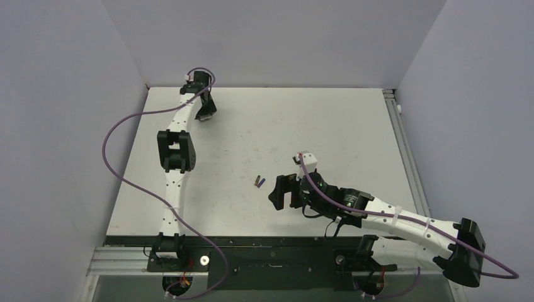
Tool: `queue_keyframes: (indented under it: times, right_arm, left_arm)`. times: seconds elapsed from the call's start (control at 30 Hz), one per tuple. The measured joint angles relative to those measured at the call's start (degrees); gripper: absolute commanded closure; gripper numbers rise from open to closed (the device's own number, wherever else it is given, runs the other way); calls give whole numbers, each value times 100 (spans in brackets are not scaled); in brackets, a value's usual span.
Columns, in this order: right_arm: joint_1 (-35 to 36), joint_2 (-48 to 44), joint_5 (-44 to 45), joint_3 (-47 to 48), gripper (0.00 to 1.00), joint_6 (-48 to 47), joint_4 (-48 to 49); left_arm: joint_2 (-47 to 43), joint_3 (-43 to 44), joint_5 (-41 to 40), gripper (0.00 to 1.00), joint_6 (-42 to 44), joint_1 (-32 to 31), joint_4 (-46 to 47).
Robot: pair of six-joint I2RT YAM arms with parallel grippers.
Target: Load the batteries into the remote control
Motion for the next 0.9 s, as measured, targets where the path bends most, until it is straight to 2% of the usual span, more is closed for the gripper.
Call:
queue_keyframes:
  times: [0.1,0.63,0.9]
  right_arm:
    - [0,2,0,0,4,17,22]
    - [0,17,9,0,4,-24,33]
    - [28,17,94,0,2,-175,31]
  left_arm:
    - [0,-15,-28,100,63,0,15]
    - [-866,-1449,-44,100,415,-39,435]
    - [-2072,-2953,223,100,404,-142,874]
